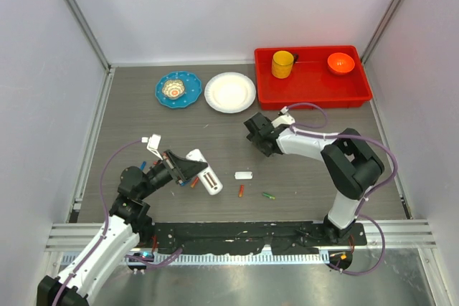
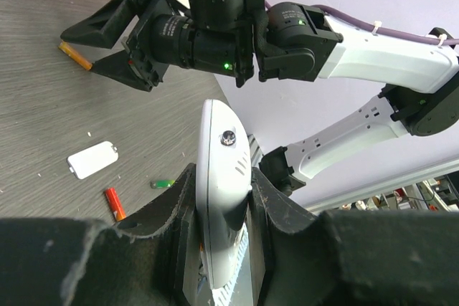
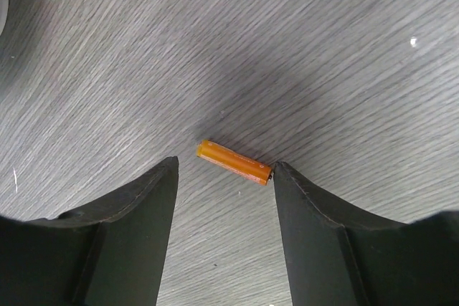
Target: Load the batteries into the remote control
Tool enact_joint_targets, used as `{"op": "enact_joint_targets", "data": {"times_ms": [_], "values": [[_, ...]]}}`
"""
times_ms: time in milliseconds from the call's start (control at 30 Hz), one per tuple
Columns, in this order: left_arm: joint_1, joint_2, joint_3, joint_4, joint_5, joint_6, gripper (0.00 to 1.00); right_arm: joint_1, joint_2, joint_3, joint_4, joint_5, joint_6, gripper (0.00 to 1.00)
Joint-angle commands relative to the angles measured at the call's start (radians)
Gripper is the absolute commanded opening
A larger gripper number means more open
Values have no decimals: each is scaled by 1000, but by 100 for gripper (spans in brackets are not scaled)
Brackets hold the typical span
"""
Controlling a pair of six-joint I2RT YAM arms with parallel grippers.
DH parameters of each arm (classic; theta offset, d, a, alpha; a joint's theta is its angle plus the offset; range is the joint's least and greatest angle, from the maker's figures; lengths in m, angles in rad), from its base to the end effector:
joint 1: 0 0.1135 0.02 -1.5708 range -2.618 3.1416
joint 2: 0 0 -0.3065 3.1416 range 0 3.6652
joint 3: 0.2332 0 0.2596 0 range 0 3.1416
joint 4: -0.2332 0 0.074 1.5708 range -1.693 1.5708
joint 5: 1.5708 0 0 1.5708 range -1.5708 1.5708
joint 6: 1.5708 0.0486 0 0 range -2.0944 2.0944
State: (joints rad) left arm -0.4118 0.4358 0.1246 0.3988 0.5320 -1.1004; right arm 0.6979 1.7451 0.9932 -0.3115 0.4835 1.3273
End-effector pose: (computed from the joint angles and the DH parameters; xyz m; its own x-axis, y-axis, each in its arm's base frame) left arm 0.0968 -0.0692 0.2328 -0.6839 -0.5395 -0.4911 0.4377 0.2351 -0.8679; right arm 0.2869 0.2111 0.1844 -0.5456 0.6638 -0.5115 0.5545 0.7436 0.3736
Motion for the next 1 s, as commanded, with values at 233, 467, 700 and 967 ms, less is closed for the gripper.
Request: {"op": "enact_joint_targets", "data": {"times_ms": [233,467,700,967], "values": [[-5,-8,-2,25,-9,-3,0,20,-59,62,-72,-3,-178,66],[-5,0,4,26,-10,4,0,20,-93,157,-87,-138,-680,69],[-5,38,38,43,-14,-6,0,-53,-113,93,-18,-301,-1066,63],[-5,130,55,187,46,-56,0,-78,-81,45,37,-425,-1214,56]]}}
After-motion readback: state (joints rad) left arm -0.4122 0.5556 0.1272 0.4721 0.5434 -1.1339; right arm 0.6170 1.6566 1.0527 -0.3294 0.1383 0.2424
